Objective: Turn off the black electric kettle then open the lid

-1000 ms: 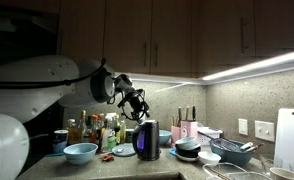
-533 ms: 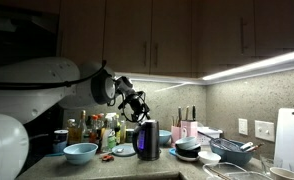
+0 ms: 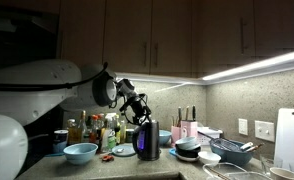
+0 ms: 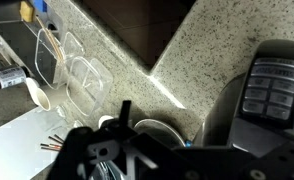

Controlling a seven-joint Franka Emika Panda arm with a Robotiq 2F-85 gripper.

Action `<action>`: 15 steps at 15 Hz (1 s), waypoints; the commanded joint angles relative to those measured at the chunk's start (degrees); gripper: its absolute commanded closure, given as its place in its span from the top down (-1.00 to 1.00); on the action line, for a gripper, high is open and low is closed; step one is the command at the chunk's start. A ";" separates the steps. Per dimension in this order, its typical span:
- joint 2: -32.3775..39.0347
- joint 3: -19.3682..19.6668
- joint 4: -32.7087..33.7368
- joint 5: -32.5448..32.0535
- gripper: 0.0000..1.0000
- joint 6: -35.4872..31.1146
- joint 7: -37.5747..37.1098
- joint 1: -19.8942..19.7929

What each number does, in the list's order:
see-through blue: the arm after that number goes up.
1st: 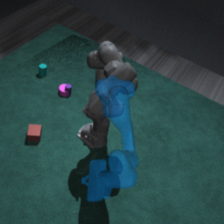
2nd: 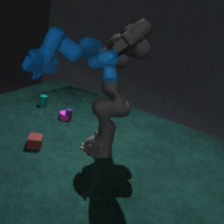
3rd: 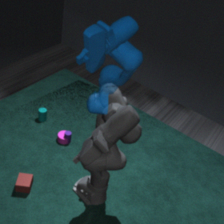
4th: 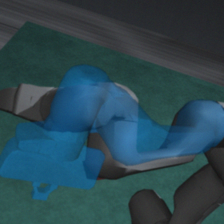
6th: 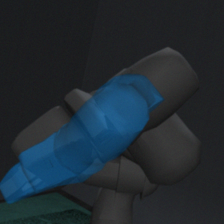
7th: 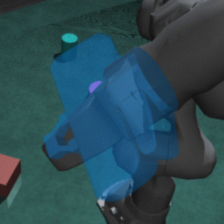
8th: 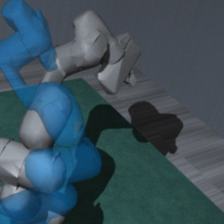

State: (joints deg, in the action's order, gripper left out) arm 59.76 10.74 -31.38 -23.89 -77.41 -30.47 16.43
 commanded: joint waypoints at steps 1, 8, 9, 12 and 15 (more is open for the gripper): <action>1.03 -1.81 1.65 2.54 1.00 -0.31 3.92 -2.35; 1.24 -5.56 2.54 7.94 1.00 0.47 9.98 -5.82; 1.39 -5.78 2.62 8.30 1.00 0.58 10.37 -6.09; 2.02 -6.30 2.56 8.69 1.00 0.86 11.19 -6.47; 2.48 -6.82 2.68 8.38 1.00 0.32 13.45 -6.57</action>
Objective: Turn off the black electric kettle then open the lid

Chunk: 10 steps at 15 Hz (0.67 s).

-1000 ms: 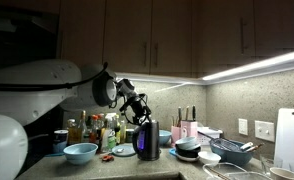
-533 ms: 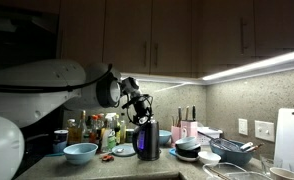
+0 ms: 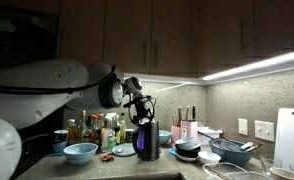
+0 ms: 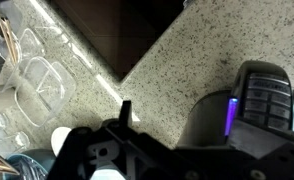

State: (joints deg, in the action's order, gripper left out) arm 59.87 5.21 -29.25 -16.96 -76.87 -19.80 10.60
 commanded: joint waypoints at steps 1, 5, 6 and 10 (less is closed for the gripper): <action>2.43 -1.37 0.58 1.43 1.00 -0.25 3.84 -0.73; 2.86 -1.09 1.82 0.66 1.00 -3.83 8.26 -0.34; 2.89 -0.94 2.14 0.47 1.00 -4.65 8.77 -0.16; 3.06 -0.78 2.86 0.30 1.00 -7.58 8.88 0.36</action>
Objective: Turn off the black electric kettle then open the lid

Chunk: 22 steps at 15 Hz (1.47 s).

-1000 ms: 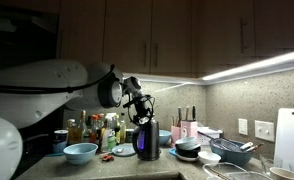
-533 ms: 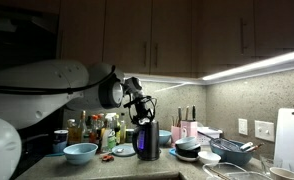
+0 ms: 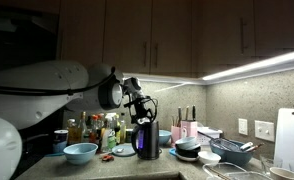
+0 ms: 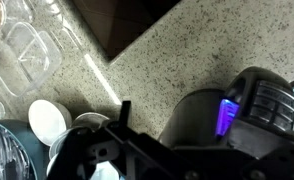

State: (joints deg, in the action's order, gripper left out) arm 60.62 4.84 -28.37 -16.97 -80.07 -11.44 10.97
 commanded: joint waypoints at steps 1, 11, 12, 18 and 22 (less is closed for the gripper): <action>2.11 0.14 2.10 -0.33 1.00 -4.79 -0.62 0.55; 2.16 6.14 7.71 -0.65 1.00 -2.55 -9.84 4.70; 2.32 6.28 7.54 -0.56 1.00 -2.31 -10.14 4.66; 2.04 6.25 3.36 -0.62 1.00 -0.72 -10.91 3.90; 2.67 5.58 2.22 0.15 1.00 -0.87 -9.30 2.67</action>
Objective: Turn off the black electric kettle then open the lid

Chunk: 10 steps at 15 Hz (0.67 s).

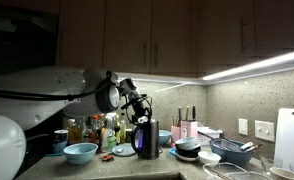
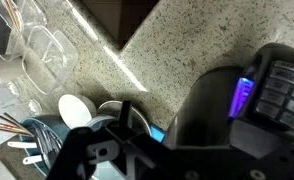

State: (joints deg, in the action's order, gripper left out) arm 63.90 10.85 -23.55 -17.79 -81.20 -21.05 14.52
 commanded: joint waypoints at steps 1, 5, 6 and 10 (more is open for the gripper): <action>-0.73 -0.60 -2.68 1.23 1.00 0.18 0.47 -1.00; -0.82 -0.08 -3.12 0.68 1.00 0.75 -0.19 -0.42; -0.99 -0.17 -3.63 0.81 1.00 1.77 -0.08 -0.25; -0.38 -0.24 -3.40 0.65 1.00 2.86 -0.03 0.33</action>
State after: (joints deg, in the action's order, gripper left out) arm 63.87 10.75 -24.13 -17.60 -78.76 -21.04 14.51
